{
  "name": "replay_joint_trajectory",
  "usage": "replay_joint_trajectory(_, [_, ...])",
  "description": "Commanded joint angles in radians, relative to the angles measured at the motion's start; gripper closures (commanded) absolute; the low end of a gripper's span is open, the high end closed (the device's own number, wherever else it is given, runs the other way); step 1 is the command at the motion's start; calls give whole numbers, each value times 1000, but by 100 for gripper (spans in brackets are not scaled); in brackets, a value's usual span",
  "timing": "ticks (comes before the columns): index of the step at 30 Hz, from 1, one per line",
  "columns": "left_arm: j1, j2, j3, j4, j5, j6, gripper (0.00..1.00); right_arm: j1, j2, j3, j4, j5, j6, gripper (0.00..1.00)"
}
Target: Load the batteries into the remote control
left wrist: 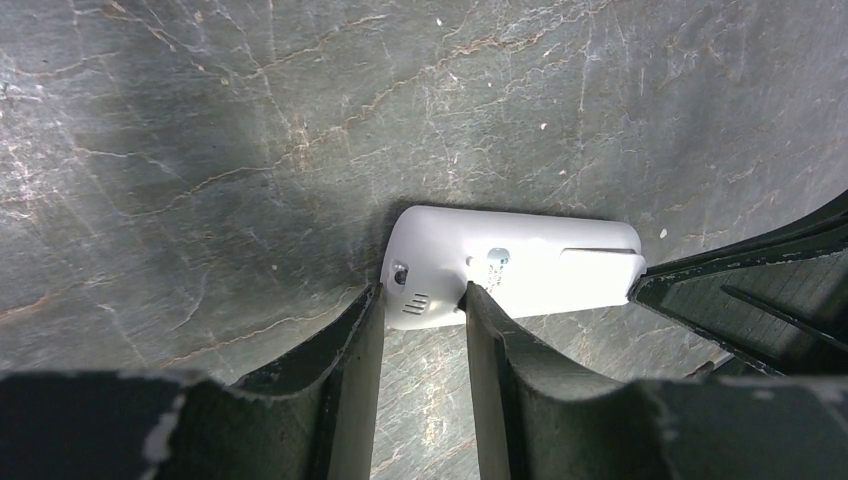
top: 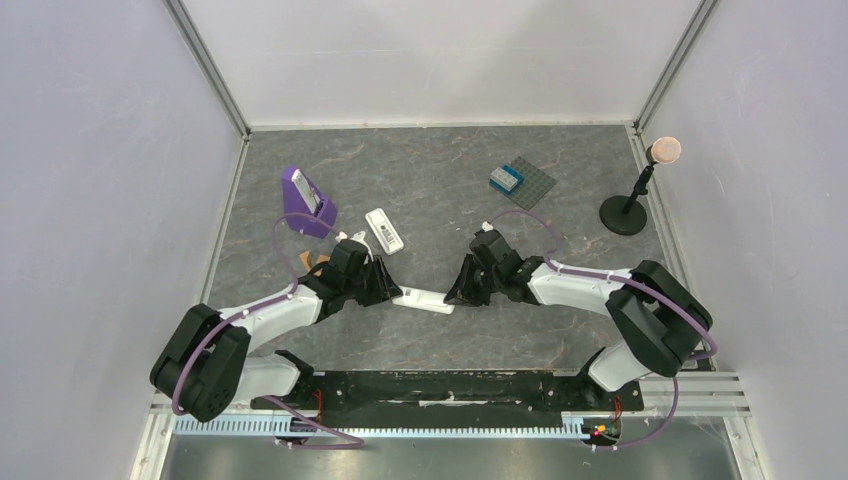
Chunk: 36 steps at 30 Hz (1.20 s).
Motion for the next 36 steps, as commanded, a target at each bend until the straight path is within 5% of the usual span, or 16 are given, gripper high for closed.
replay_joint_trajectory(1, [5,8,15,-4,-9,25,59,8,22,37,15,13,-11,89])
replay_joint_trajectory(19, [6,9,5,19,12,21,59,49,62,48,-32,78,-4,92])
replay_joint_trajectory(36, [6,16,-12,49,26,17,59,173,143,49,-112,319,-13,96])
